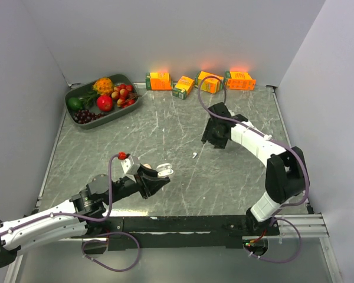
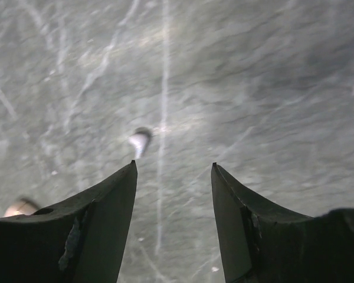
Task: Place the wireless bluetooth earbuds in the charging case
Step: Pick up the earbud from the center of the board.
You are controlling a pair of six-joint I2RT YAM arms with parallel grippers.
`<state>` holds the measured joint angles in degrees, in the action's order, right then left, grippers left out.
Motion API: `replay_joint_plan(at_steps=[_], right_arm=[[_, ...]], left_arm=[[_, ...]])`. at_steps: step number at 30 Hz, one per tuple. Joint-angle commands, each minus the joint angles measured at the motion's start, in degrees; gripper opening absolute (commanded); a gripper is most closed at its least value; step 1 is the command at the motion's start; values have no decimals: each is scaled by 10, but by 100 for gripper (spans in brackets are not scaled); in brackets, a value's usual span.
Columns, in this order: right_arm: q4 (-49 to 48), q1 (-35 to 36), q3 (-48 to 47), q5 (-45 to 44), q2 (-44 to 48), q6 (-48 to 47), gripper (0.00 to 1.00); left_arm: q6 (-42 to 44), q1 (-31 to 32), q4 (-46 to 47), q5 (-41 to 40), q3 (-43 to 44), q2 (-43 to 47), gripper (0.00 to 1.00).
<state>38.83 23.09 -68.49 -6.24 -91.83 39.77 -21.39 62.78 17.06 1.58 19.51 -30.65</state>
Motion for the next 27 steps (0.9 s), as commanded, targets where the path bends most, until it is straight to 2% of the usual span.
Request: replay_joint_plan(at_steps=[1, 7, 15, 27], right_arm=[[-19, 27, -24, 46, -34, 56, 61], [-28, 55, -45, 79, -92, 76, 61], [-4, 56, -78, 63, -131, 56, 45], [5, 54, -79, 40, -162, 36, 44]], left_arm=[[-15, 3, 42, -6, -2, -5, 1], [-13, 4, 35, -12, -7, 8, 1], [-8, 5, 27, -14, -10, 19, 1], [-4, 4, 23, -14, -11, 19, 1]])
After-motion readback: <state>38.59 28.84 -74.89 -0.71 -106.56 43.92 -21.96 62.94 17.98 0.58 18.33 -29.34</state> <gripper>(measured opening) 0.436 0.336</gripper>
